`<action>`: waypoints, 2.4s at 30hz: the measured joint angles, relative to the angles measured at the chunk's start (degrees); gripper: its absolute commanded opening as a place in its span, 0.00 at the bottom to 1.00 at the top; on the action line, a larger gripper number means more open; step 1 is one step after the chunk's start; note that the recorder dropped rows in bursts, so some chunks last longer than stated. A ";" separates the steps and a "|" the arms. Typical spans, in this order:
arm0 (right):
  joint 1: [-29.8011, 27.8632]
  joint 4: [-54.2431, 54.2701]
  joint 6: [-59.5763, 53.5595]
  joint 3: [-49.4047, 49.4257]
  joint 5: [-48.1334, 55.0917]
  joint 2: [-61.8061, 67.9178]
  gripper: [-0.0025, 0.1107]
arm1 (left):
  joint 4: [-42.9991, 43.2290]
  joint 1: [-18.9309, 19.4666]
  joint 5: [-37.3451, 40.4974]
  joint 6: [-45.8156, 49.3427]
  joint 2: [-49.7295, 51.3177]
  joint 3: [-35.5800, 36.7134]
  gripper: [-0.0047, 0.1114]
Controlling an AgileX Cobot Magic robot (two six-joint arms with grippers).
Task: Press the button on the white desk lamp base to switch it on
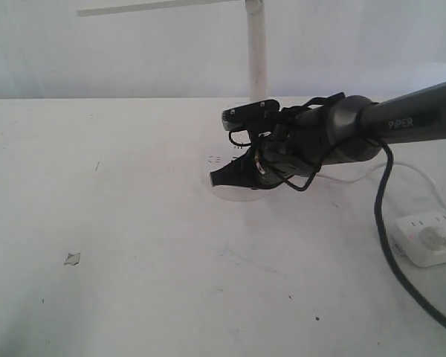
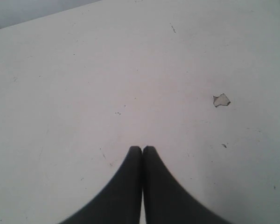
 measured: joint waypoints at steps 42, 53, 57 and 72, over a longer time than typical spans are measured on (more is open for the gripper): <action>-0.31 42.11 -43.06 9.78 6.77 -34.09 0.02 | 0.00 0.00 0.00 0.00 0.00 0.00 0.04; -0.27 40.80 -43.06 30.37 -1.05 -53.59 0.02 | 0.00 0.00 0.00 0.00 0.00 0.00 0.04; -0.27 40.80 -43.06 36.81 -2.25 -62.59 0.02 | 0.00 0.00 0.00 0.00 0.00 0.00 0.04; -0.27 25.41 -43.06 55.57 8.01 -112.96 0.02 | 0.00 0.00 0.00 0.00 0.00 0.00 0.04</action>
